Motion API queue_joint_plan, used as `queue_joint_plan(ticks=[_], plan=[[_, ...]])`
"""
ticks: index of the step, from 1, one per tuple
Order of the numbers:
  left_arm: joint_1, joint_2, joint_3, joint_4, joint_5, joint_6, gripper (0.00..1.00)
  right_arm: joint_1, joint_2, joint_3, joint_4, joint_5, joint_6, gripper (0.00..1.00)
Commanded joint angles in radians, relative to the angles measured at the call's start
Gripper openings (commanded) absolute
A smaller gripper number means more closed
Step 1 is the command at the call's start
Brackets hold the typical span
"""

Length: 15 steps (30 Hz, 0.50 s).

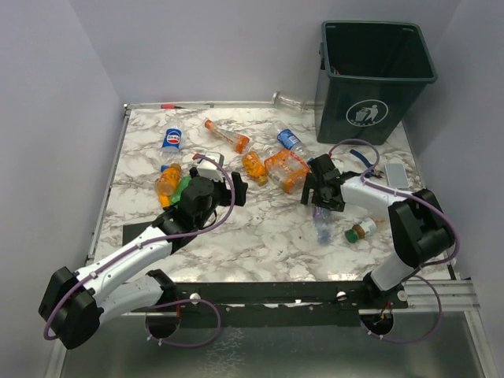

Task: Put the plastic bottles in the bin
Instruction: Pick up the plastic bottle at the center of the board.

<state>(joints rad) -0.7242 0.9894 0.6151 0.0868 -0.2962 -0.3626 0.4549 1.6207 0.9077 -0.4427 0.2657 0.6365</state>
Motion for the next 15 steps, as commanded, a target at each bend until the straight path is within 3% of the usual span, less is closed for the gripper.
queue_joint_plan(ticks=[1, 6, 8, 12, 15], plan=[[-0.002, 0.002, 0.037, -0.004, 0.031, -0.002, 0.99, -0.004, -0.003, -0.022, 0.033, -0.012, -0.014, 0.89], [-0.003, -0.004, 0.030, 0.022, 0.080, -0.007, 0.99, -0.003, -0.097, -0.053, 0.064, -0.044, 0.006, 0.55], [-0.003, -0.012, 0.021, 0.049, 0.118, -0.010, 0.99, -0.003, -0.166, -0.059, 0.068, -0.063, 0.014, 0.46], [-0.004, -0.045, -0.015, 0.149, 0.262, -0.039, 0.99, 0.000, -0.368, -0.085, 0.116, -0.148, 0.014, 0.38], [-0.004, -0.078, -0.060, 0.289, 0.391, -0.081, 0.99, 0.004, -0.564, -0.139, 0.249, -0.252, -0.004, 0.35]])
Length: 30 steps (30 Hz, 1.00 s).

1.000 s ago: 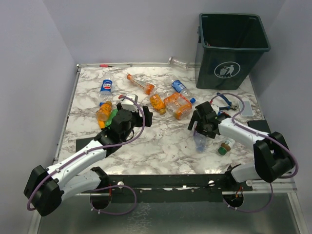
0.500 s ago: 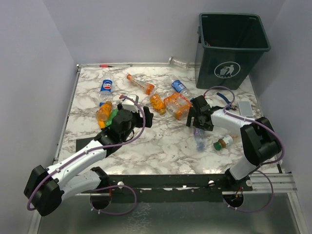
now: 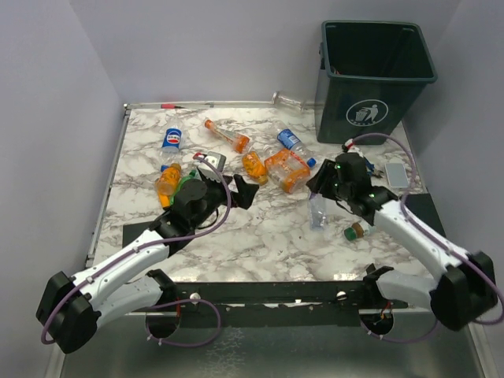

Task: Put the plastic bottles in the bin
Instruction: Pick up the plastic bottle at the center of the board.

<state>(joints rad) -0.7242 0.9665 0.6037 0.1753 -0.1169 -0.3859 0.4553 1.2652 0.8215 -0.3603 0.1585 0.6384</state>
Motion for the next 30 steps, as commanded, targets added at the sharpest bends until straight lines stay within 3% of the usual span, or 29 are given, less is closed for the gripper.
queue_joint_plan(ticks=[1, 7, 13, 21, 27, 30], plan=[[-0.004, -0.065, -0.067, 0.244, 0.246, -0.075, 0.99, 0.005, -0.269, -0.073, 0.228, -0.204, -0.006, 0.35], [-0.014, -0.060, -0.113, 0.416, 0.474, -0.115, 0.99, 0.013, -0.411, -0.131, 0.576, -0.423, 0.079, 0.35], [-0.033, -0.018, -0.125, 0.516, 0.635, -0.145, 0.99, 0.161, -0.336, -0.115, 0.785, -0.380, 0.084, 0.35], [-0.045, -0.045, -0.152, 0.564, 0.654, -0.144, 0.99, 0.309, -0.221, -0.056, 0.879, -0.306, 0.038, 0.34], [-0.046, -0.021, -0.148, 0.563, 0.651, -0.142, 0.99, 0.326, -0.201, -0.050, 0.987, -0.359, 0.087, 0.34], [-0.046, -0.012, -0.143, 0.556, 0.654, -0.137, 0.87, 0.327, -0.197, -0.041, 1.007, -0.403, 0.090, 0.34]])
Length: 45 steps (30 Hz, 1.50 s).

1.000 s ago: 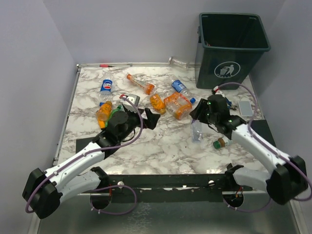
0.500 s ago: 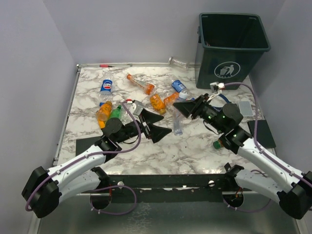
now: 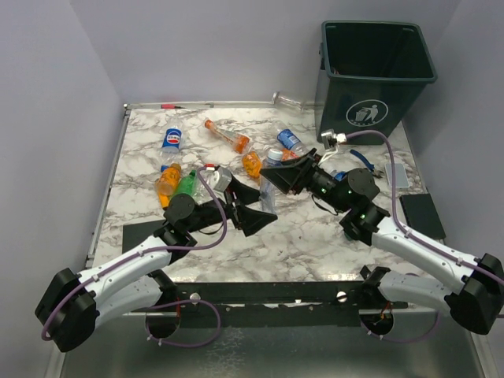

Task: Put the plastic bottles in the bin
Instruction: Pick up the plastic bottle at the center of the board, then place the plastic bottle in the trash bin.

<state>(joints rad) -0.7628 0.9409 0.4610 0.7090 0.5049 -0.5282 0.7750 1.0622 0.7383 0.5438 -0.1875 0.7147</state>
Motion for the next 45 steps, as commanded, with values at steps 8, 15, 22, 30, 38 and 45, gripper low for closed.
queue_joint_plan(ticks=[8, 15, 22, 30, 38, 45], plan=[[-0.008, 0.004, 0.003, 0.002, -0.001, 0.024, 0.38, 0.008, 0.005, 0.092, -0.006, -0.136, -0.017, 0.55], [-0.007, -0.018, 0.003, -0.042, -0.067, 0.074, 0.16, 0.009, -0.079, 0.164, -0.299, -0.037, -0.090, 1.00], [-0.032, -0.033, 0.000, -0.111, -0.155, 0.224, 0.01, 0.008, -0.069, 0.445, -0.784, 0.181, -0.152, 1.00], [-0.078, -0.048, -0.016, -0.147, -0.270, 0.338, 0.00, 0.008, 0.127, 0.712, -1.086, 0.194, -0.133, 0.92], [-0.103, -0.062, -0.024, -0.158, -0.315, 0.365, 0.00, 0.008, 0.171, 0.707, -1.057, 0.117, -0.123, 0.76], [-0.104, -0.047, -0.013, -0.174, -0.315, 0.367, 0.00, 0.008, 0.186, 0.682, -1.030, 0.092, -0.117, 0.55]])
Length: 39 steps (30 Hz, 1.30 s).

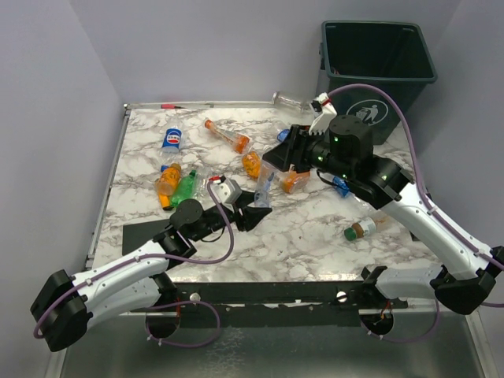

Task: Put the plastic bottles in the bin
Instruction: Place the plastic bottle in the trash bin.

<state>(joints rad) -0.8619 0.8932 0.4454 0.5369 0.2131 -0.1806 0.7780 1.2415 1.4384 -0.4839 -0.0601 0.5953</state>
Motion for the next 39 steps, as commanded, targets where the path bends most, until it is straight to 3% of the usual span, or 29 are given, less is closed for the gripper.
queue_joint_plan(ticks=[1, 6, 8, 9, 10, 13, 16, 17, 27, 30, 31, 33, 36, 39], plan=[[-0.005, 0.001, 0.005, -0.005, -0.025, 0.017, 0.00, 0.006, 0.007, -0.027, 0.004, -0.039, 0.005, 0.53], [-0.005, 0.001, 0.011, -0.017, -0.037, 0.012, 0.00, 0.005, 0.012, -0.053, 0.016, -0.067, 0.006, 0.38], [-0.005, 0.003, 0.017, -0.027, -0.043, 0.010, 0.00, 0.004, 0.013, -0.058, 0.017, -0.081, -0.010, 0.21], [-0.005, 0.003, 0.018, -0.031, -0.048, 0.006, 0.05, 0.005, 0.011, -0.058, 0.012, -0.081, -0.013, 0.05], [-0.006, 0.001, 0.021, -0.039, -0.056, -0.002, 0.16, 0.005, 0.009, -0.056, 0.004, -0.068, -0.014, 0.01], [-0.006, -0.003, 0.034, -0.061, -0.065, -0.018, 0.57, 0.006, -0.015, -0.053, -0.016, -0.034, -0.026, 0.01], [-0.005, -0.019, 0.034, -0.070, -0.082, -0.032, 0.91, 0.005, -0.044, -0.025, -0.049, 0.023, -0.053, 0.01], [-0.005, -0.027, 0.034, -0.072, -0.094, -0.036, 0.98, 0.004, -0.055, -0.007, -0.062, 0.048, -0.065, 0.00], [-0.003, -0.116, 0.044, -0.129, -0.295, -0.044, 0.99, 0.005, -0.070, 0.411, -0.263, 0.521, -0.311, 0.00], [0.001, -0.139, 0.038, -0.133, -0.361, -0.045, 0.99, 0.005, -0.098, 0.423, -0.102, 0.769, -0.439, 0.00], [0.003, -0.145, 0.038, -0.135, -0.383, -0.044, 0.99, 0.006, -0.118, 0.393, 0.015, 0.887, -0.548, 0.00], [0.008, -0.157, 0.035, -0.145, -0.425, -0.045, 0.99, 0.004, -0.173, 0.251, 0.424, 0.999, -0.799, 0.00], [0.010, -0.171, 0.032, -0.160, -0.483, -0.046, 0.99, 0.001, -0.175, 0.110, 0.944, 1.030, -1.105, 0.00], [0.011, -0.173, 0.029, -0.170, -0.525, -0.048, 0.99, -0.064, -0.057, 0.200, 1.024, 1.001, -1.116, 0.00]])
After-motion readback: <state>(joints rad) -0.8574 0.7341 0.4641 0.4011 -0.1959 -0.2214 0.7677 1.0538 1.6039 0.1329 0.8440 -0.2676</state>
